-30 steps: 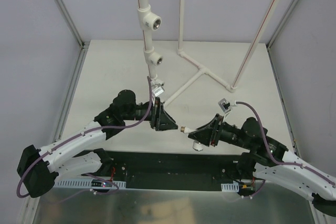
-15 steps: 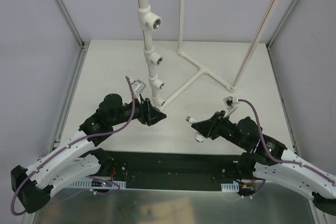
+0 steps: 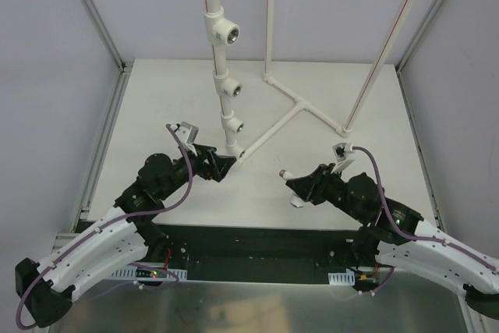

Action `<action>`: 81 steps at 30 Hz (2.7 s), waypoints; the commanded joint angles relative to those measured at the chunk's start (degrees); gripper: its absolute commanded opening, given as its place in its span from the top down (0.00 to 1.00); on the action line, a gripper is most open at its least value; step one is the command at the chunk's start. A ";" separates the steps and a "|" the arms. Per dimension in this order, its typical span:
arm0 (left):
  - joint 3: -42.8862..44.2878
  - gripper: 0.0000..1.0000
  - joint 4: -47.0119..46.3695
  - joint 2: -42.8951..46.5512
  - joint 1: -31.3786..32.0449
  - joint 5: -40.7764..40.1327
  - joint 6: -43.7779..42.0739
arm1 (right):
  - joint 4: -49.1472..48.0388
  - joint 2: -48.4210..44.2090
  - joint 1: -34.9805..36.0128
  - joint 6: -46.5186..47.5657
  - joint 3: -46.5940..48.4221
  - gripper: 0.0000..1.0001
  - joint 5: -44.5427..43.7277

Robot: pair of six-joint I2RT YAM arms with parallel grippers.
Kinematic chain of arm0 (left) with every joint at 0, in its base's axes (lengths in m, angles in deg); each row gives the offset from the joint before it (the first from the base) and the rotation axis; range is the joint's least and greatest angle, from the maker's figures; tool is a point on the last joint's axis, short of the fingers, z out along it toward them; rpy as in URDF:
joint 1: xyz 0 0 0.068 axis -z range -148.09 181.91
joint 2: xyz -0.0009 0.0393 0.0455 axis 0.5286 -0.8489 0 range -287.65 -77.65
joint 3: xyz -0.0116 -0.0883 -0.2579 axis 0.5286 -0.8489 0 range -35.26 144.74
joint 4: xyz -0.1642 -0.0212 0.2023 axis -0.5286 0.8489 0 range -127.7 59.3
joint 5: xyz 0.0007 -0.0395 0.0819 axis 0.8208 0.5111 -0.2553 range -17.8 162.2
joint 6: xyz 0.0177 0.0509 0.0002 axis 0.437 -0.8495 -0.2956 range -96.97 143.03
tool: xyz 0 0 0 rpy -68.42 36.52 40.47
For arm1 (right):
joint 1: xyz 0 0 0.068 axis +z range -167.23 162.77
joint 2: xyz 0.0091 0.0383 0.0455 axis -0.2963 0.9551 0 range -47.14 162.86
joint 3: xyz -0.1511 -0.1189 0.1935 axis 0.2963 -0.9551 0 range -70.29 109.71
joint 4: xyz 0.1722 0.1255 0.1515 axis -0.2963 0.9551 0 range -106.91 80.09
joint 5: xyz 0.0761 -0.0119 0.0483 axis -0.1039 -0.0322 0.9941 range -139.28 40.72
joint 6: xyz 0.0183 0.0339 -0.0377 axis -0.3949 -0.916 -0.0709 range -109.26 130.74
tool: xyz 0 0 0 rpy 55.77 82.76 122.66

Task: Install the water faucets
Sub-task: Adjust the water faucet.

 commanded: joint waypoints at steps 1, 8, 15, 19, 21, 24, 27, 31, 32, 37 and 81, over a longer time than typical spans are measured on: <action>1.68 0.21 -11.01 -1.84 -0.37 14.59 4.29 | -3.87 -0.38 0.27 0.07 1.38 1.00 3.01; -0.44 0.28 -27.29 -4.56 -0.28 30.17 21.36 | -16.43 -2.04 0.09 -2.30 -1.78 1.00 11.10; -5.71 0.27 -43.64 -7.90 4.19 24.22 33.06 | -30.05 -4.86 0.18 -8.10 -6.96 1.00 4.88; -4.84 0.33 -45.14 -10.80 10.17 20.42 31.66 | -31.82 -3.98 0.18 -9.07 -6.88 1.00 1.36; -3.87 0.40 -45.58 -12.64 11.41 21.12 31.75 | -32.35 -3.46 0.18 -8.99 -6.62 1.00 0.74; -3.51 0.51 -47.86 -14.67 12.03 21.48 32.19 | -31.31 -1.53 0.27 -8.63 -5.22 1.00 2.40; -2.99 0.61 -47.96 -15.29 12.12 21.04 31.31 | -30.24 0.58 0.18 -8.20 -3.81 1.00 8.01; -1.58 0.74 -46.99 -16.60 12.20 21.21 30.08 | -31.65 2.52 0.18 -8.72 -3.45 1.00 15.12; -1.14 0.78 -46.99 -17.13 12.20 21.47 30.08 | -32.00 2.87 0.18 -8.55 -3.19 1.00 16.19; -0.17 0.84 -46.73 -18.45 12.12 21.74 29.37 | -34.63 3.66 0.18 -8.63 -3.37 1.00 23.13; 2.73 1.00 -43.47 -20.30 12.12 25.08 29.46 | -21.99 -5.11 0.35 -6.00 -3.28 1.00 8.78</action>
